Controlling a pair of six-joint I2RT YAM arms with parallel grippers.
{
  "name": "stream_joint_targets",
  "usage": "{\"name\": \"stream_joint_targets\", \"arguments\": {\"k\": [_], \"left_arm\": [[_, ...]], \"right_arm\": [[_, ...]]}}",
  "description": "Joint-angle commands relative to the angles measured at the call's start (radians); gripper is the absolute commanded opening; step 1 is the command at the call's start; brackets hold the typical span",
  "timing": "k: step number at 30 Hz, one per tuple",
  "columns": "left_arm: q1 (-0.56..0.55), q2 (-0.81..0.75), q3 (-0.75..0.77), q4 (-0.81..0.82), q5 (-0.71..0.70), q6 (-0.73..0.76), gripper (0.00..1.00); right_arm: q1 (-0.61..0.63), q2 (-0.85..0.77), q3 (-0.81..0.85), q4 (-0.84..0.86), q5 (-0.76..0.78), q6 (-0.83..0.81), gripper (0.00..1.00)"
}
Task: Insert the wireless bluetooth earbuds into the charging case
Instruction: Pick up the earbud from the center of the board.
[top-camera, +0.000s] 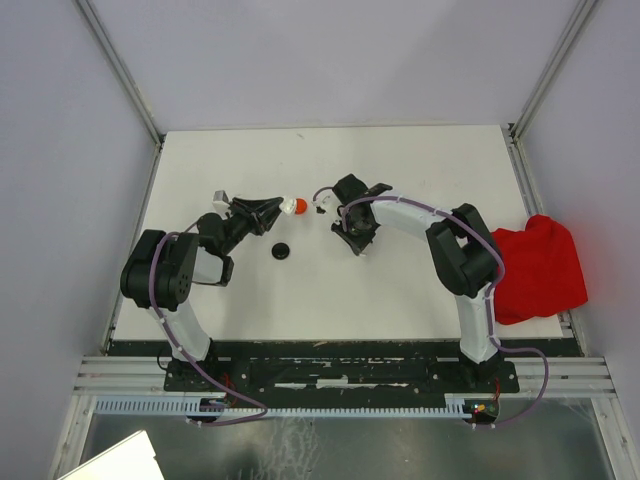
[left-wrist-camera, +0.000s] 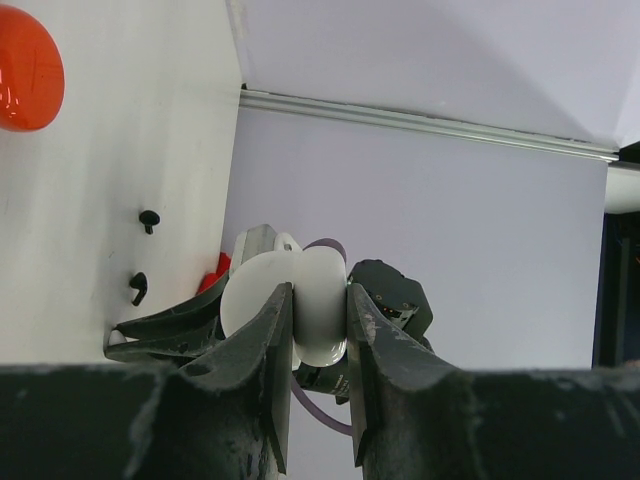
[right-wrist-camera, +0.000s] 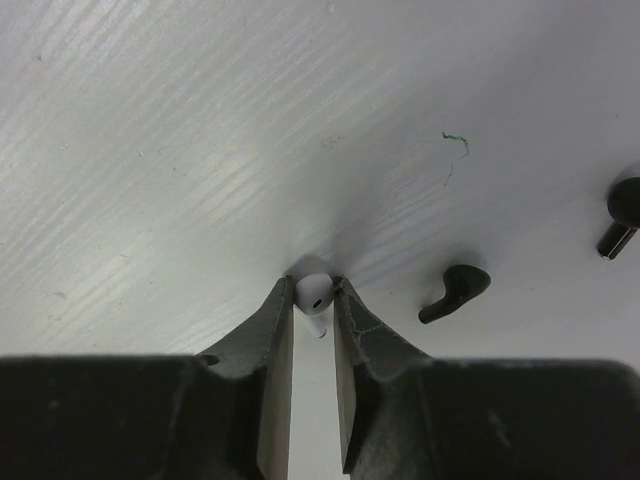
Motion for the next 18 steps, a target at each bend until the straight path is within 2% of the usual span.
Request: {"name": "stream_joint_targets", "arguments": {"k": [1, 4, 8, 12, 18], "left_arm": [[0.008, -0.011, -0.008, 0.074, 0.005, 0.017, 0.03], [0.008, -0.011, -0.008, 0.073, 0.005, 0.017, 0.03], [0.008, -0.011, -0.011, 0.072, 0.005, 0.019, 0.03], [0.008, -0.011, -0.012, 0.07, 0.007, 0.019, 0.03], [-0.002, -0.011, -0.009, 0.064, 0.008, 0.019, 0.03]], "right_arm": [[0.003, 0.013, 0.042, -0.022, 0.01, -0.006, 0.19], [0.002, 0.006, 0.048, -0.023, 0.015, -0.003, 0.11], [-0.004, -0.05, 0.031, 0.037, 0.019, 0.019, 0.08], [-0.025, -0.197, -0.077, 0.24, -0.009, 0.067, 0.06], [-0.056, -0.464, -0.329, 0.673, -0.046, 0.177, 0.04]]}}
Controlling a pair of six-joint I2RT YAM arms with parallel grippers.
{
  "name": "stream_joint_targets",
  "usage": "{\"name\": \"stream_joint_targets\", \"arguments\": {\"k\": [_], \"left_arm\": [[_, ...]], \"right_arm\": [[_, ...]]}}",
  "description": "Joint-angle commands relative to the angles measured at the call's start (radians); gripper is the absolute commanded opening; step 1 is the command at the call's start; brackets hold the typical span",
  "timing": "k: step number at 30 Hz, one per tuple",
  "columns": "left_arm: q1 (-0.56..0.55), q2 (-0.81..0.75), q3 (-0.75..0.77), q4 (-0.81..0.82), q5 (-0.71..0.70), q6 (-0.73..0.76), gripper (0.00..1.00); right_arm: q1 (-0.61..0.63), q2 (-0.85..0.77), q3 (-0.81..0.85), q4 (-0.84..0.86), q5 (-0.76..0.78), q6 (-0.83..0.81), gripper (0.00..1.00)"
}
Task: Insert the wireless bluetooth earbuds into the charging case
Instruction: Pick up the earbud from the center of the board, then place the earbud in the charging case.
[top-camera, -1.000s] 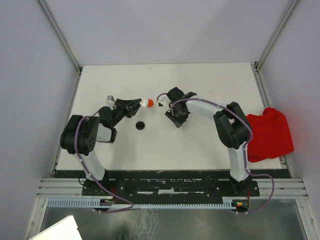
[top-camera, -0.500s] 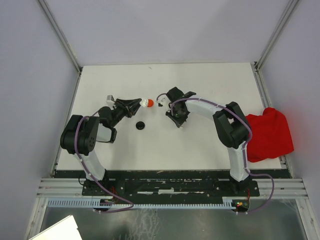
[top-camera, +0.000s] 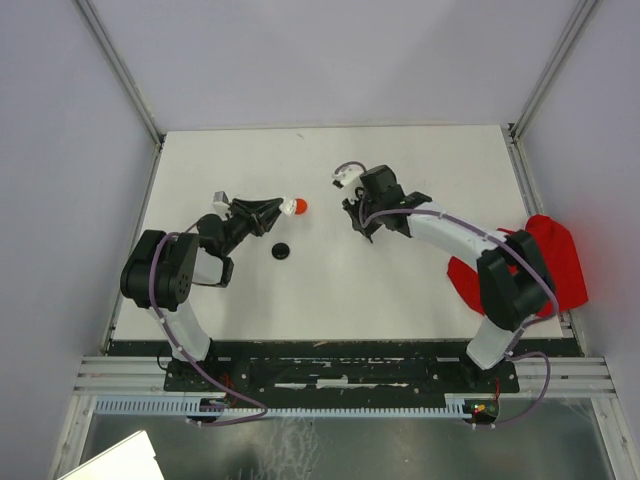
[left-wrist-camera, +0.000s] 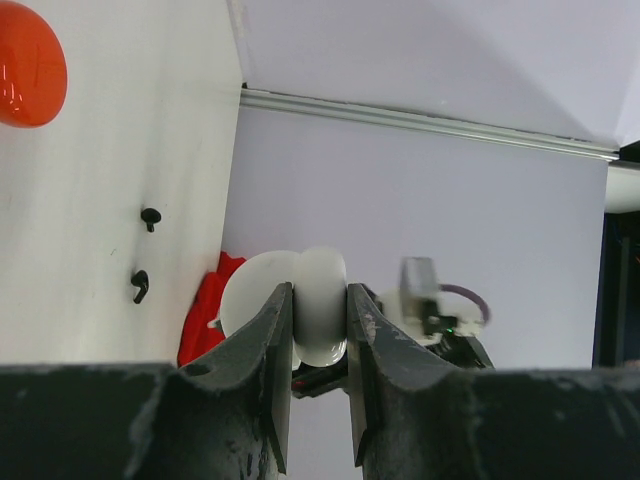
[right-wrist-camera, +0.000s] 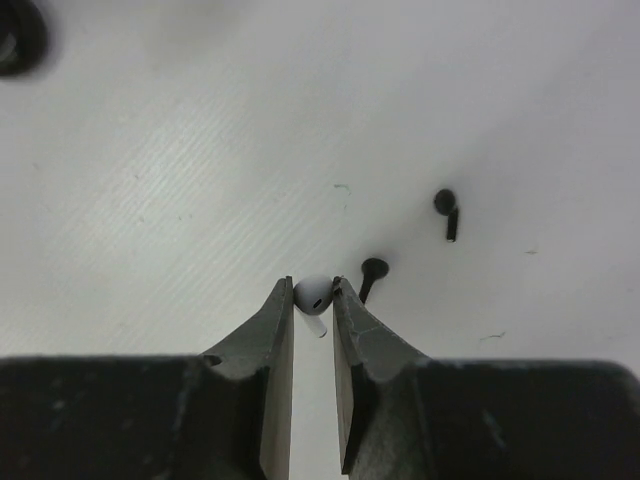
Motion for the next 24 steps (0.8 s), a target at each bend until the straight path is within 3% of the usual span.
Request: {"name": "stream_joint_targets", "arguments": {"k": [1, 8, 16, 20, 24], "left_arm": [[-0.006, -0.01, 0.003, 0.054, 0.007, 0.018, 0.03], [-0.073, 0.018, 0.035, 0.075, -0.011, -0.006, 0.03], [-0.173, 0.097, 0.085, 0.165, -0.039, -0.091, 0.03], [-0.209, 0.103, 0.104, 0.168, -0.055, -0.094, 0.03], [-0.237, 0.109, 0.125, 0.162, -0.07, -0.094, 0.03]], "right_arm": [[-0.026, -0.232, -0.153, 0.441, -0.048, 0.115, 0.04], [-0.04, -0.382, -0.44, 1.058, -0.097, 0.311, 0.03], [-0.041, -0.279, -0.632, 1.667, -0.171, 0.435, 0.01], [-0.042, -0.203, -0.661, 1.852, -0.187, 0.473, 0.01], [-0.042, -0.18, -0.656, 1.857, -0.216, 0.471, 0.01]]}}
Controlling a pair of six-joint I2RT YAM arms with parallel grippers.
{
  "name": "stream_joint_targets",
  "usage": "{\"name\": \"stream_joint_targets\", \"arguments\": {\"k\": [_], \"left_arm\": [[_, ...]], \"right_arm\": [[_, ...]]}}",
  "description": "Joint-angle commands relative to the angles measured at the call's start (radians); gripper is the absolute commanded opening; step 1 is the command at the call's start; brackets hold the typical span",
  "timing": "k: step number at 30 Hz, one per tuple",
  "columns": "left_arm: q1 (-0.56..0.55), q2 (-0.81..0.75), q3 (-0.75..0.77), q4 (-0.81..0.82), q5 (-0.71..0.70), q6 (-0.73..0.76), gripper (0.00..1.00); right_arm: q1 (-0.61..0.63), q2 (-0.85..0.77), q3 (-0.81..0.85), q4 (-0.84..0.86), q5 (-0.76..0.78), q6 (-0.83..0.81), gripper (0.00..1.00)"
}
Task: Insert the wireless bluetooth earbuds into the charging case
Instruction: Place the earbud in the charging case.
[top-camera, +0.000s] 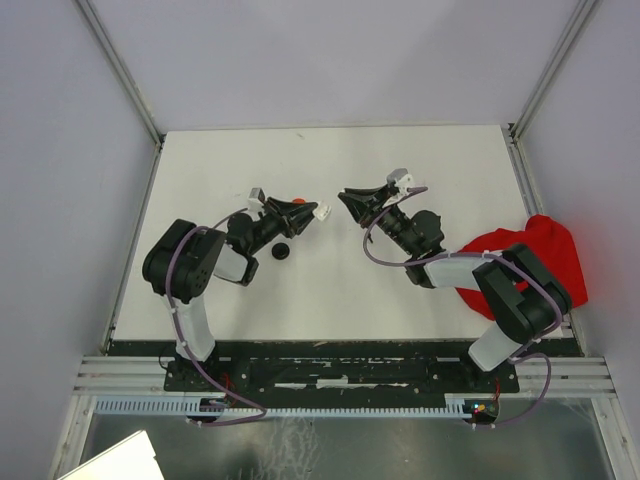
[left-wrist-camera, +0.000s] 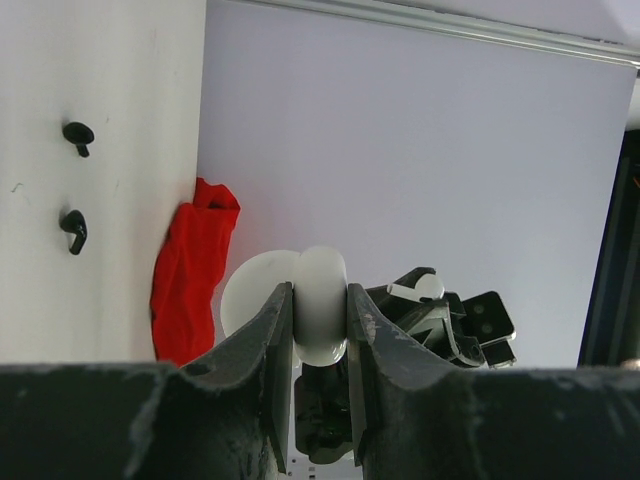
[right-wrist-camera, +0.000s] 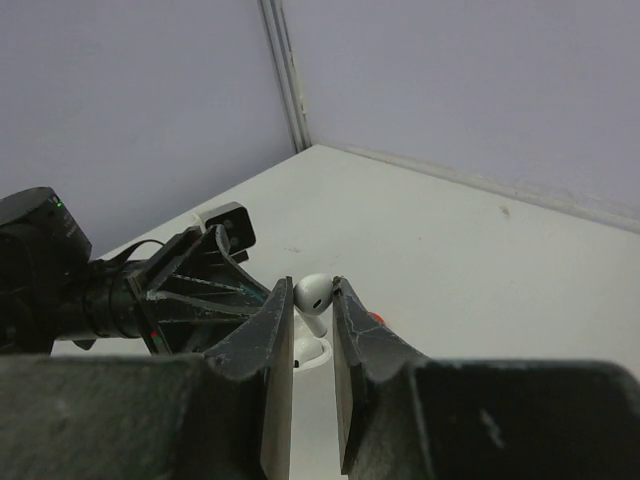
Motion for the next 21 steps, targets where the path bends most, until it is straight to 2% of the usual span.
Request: {"name": "stream_joint_targets", "arguments": {"k": [1, 21], "left_arm": [[-0.027, 0.007, 0.045, 0.077, -0.04, -0.045, 0.03], [-0.07, 0.025, 0.123, 0.098, -0.074, -0.071, 0.03]], "right_arm": [[-0.003, 0.013, 0.004, 0.202, -0.049, 0.04, 0.01], [-0.002, 0.074, 0.013, 0.201, -0.059, 0.122, 0.01]]}}
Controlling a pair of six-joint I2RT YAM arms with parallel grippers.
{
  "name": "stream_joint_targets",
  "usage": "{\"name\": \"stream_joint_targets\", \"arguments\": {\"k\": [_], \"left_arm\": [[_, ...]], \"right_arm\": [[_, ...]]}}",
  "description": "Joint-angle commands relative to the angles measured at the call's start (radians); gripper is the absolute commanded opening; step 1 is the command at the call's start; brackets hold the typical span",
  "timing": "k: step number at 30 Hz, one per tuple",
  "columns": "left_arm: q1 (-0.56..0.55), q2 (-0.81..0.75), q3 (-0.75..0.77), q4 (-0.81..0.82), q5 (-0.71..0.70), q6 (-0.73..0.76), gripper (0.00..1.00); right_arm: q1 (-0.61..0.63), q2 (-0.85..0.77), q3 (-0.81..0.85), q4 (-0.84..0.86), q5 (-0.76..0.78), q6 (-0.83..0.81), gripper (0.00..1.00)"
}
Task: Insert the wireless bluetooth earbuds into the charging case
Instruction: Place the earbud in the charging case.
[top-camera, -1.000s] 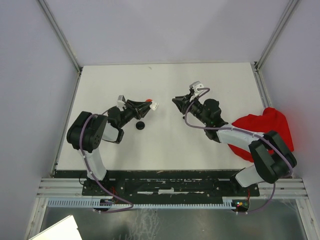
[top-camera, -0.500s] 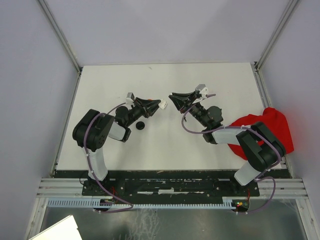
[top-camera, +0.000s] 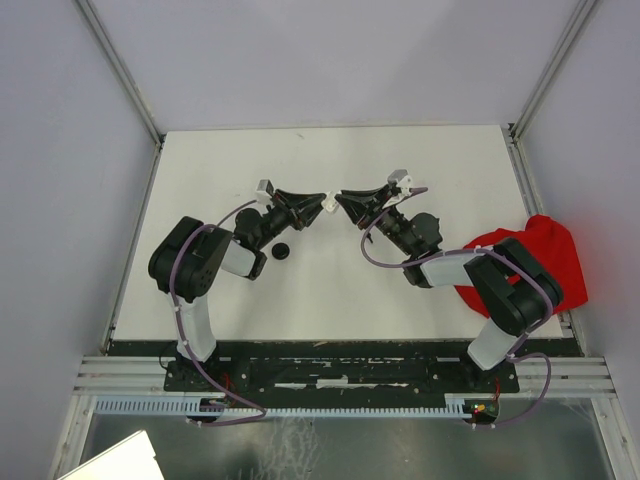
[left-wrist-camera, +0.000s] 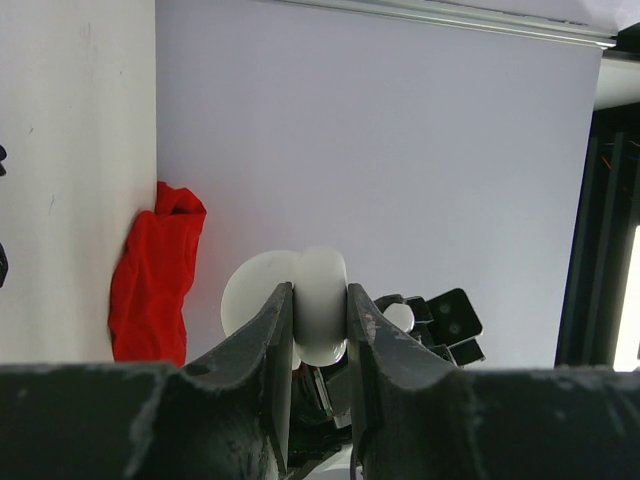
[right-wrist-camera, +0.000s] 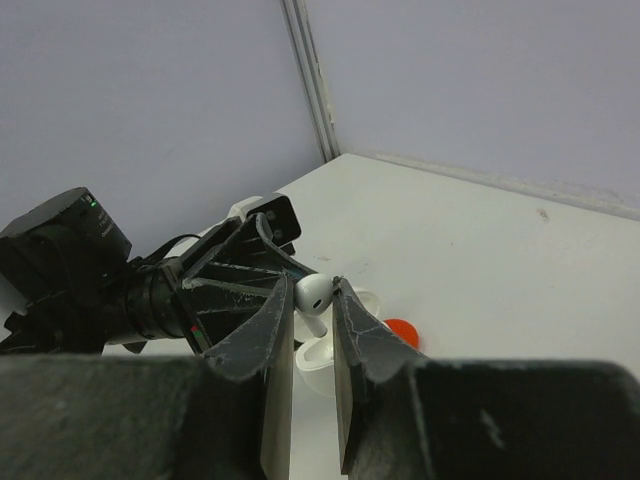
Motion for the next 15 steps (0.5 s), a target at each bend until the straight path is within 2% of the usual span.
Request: {"name": "stream_joint_targets", "arguments": {"k": [1, 15], "left_arm": [[-0.003, -0.003, 0.033, 0.07, -0.021, -0.029, 0.03], [-0.011, -0.023, 0.049, 0.067, -0.008, -0.022, 0.03]], "right_arm": [[-0.002, 0.015, 0.014, 0.066, -0.022, 0.036, 0.01], [-0.002, 0.044, 0.026, 0.066, -0.025, 0.042, 0.01]]}}
